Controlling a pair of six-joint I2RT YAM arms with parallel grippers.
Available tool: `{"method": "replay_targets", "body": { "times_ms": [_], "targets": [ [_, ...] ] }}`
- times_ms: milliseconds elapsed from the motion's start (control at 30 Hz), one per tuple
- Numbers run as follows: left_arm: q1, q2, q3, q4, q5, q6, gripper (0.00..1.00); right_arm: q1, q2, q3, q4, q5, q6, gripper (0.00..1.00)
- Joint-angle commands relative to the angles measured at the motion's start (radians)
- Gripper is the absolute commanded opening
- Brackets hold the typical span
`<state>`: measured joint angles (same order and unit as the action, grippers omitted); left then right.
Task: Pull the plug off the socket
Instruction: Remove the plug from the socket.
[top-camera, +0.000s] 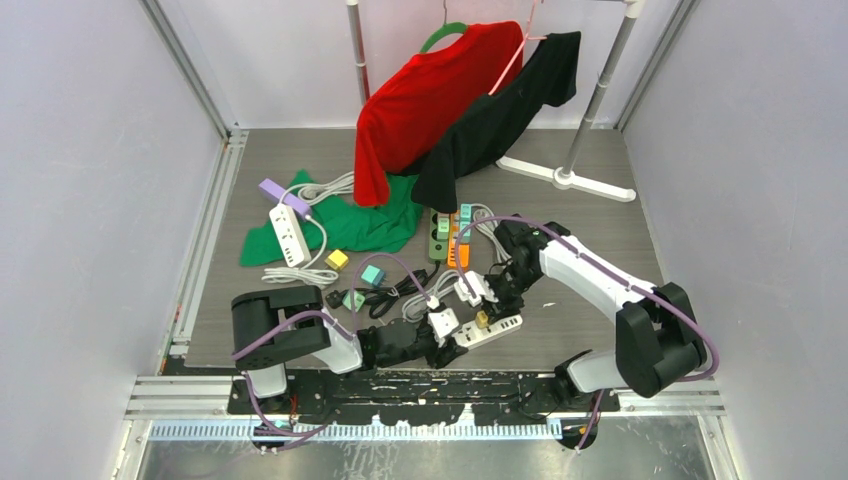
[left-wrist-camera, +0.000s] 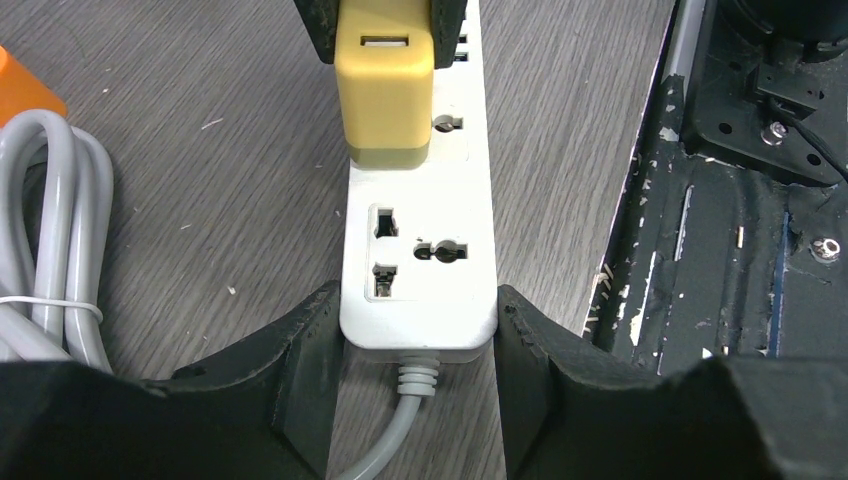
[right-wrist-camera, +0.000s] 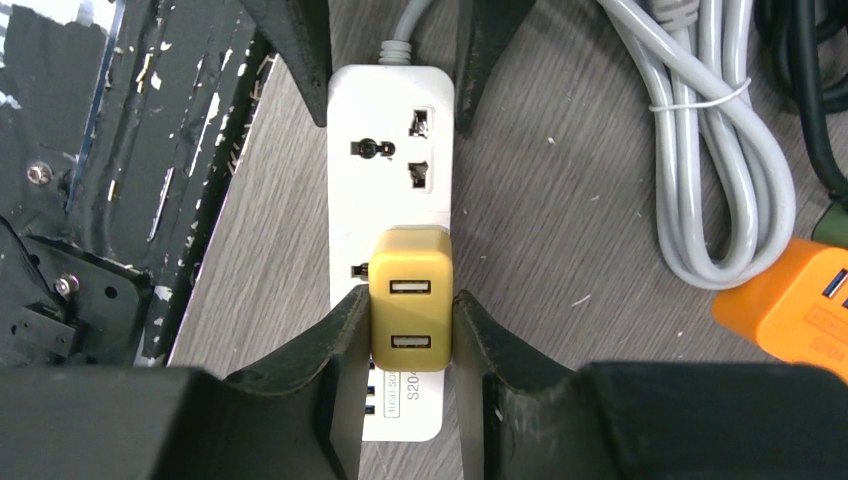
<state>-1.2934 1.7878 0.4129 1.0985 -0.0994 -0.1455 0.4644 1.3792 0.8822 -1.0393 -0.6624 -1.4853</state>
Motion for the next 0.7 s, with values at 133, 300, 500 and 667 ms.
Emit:
{"method": "replay_targets", "body": {
  "times_ms": [133, 300, 500, 667],
  "targets": [
    [0.014, 0.0, 0.004, -0.041, -0.007, -0.006, 0.0, 0.024, -0.017, -0.023, -0.074, -0.17, -0.12, 0.01],
    [0.014, 0.011, 0.018, -0.055, 0.0, -0.006, 0.0, 0.031, -0.058, -0.043, 0.125, -0.132, 0.116, 0.01],
    [0.017, 0.017, 0.017, -0.055, -0.001, -0.007, 0.0, 0.023, -0.09, -0.032, 0.213, 0.085, 0.264, 0.02],
    [0.025, 0.012, 0.006, -0.053, 0.005, -0.01, 0.0, 0.0, -0.045, 0.019, -0.032, 0.126, 0.029, 0.02]
  ]
}}
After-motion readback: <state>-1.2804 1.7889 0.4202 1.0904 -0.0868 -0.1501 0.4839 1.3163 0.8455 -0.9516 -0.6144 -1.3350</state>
